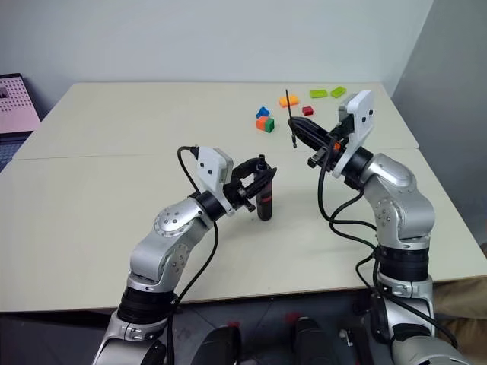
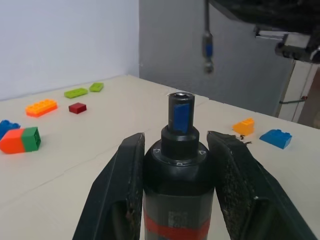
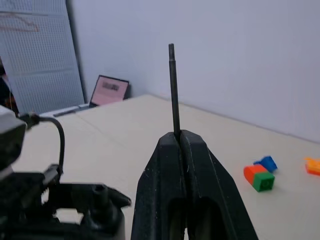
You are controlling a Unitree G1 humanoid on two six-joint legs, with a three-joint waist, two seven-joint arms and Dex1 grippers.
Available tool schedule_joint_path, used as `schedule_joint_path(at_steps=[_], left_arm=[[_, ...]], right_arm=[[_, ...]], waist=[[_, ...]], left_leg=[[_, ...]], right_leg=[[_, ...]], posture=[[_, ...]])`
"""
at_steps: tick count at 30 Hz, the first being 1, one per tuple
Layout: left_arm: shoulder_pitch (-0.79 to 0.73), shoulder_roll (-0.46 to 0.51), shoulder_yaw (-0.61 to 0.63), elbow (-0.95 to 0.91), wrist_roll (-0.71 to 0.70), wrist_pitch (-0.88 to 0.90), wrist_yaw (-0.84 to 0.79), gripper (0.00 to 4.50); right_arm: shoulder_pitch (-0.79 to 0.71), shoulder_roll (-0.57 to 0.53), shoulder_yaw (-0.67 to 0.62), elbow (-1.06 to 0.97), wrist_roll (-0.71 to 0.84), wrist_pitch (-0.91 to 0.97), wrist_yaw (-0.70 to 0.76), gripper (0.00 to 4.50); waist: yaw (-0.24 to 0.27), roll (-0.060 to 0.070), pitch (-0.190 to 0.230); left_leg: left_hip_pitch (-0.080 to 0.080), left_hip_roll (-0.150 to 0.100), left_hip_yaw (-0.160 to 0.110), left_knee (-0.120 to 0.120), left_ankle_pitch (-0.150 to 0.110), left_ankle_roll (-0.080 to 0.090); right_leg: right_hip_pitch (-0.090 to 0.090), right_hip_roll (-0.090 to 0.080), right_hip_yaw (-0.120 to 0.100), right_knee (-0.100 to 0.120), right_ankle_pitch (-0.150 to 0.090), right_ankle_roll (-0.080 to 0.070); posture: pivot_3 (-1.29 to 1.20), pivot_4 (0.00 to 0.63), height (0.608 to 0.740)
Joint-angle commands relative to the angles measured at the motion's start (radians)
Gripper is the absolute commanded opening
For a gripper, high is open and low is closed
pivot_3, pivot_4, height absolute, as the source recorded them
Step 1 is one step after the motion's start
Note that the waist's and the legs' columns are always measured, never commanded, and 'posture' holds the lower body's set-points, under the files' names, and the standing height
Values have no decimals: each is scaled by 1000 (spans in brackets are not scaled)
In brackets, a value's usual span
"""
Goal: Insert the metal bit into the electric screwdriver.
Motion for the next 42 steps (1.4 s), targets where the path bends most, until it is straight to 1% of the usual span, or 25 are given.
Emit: schedule_joint_path(at_steps=[1, 9, 14, 22, 27, 36, 42], left_arm=[[6, -6, -7, -13, 15, -31, 5, 1598], [4, 2, 7, -12, 15, -23, 4, 1598], [7, -7, 4, -22, 19, -18, 19, 1597], [24, -6, 6, -42, 16, -11, 32, 1597], [23, 0, 10, -46, 12, -6, 28, 1597], [24, 15, 7, -52, 10, 8, 15, 1597], [25, 22, 4, -54, 10, 12, 9, 1597]], right_arm=[[-14, 16, -18, -62, 48, -25, -54, 0], [-1, 44, 4, -95, 109, -28, -96, 0], [6, 63, 23, -110, 119, -41, -123, 0], [42, 120, 110, -173, 75, -112, -190, 0], [86, 133, 154, -197, 68, -125, -205, 0], [125, 132, 175, -176, 57, -152, -212, 0], [121, 140, 185, -164, 59, -166, -217, 0]], waist=[[0, 0, 0], [-1, 0, 0], [-1, 0, 0], [-3, 0, 0], [-3, 0, 0], [-4, 0, 0], [-4, 0, 0]], left_leg=[[0, 0, 0, 0, 0, 0], [0, 0, 0, 0, 0, 0], [0, 0, 0, 0, 0, 0], [0, 0, 0, 0, 0, 0], [0, 0, 0, 0, 0, 0], [0, 0, 0, 0, 0, 0], [0, 0, 0, 0, 0, 0]], right_leg=[[0, 0, 0, 0, 0, 0], [0, 0, 0, 0, 0, 0], [0, 0, 0, 0, 0, 0], [0, 0, 0, 0, 0, 0], [0, 0, 0, 0, 0, 0], [0, 0, 0, 0, 0, 0], [-1, 0, 0, 0, 0, 0]], posture=[[0, 150, 740], [0, 150, 740], [0, 150, 740], [0, 150, 740], [0, 150, 740], [0, 150, 740], [0, 150, 740]])
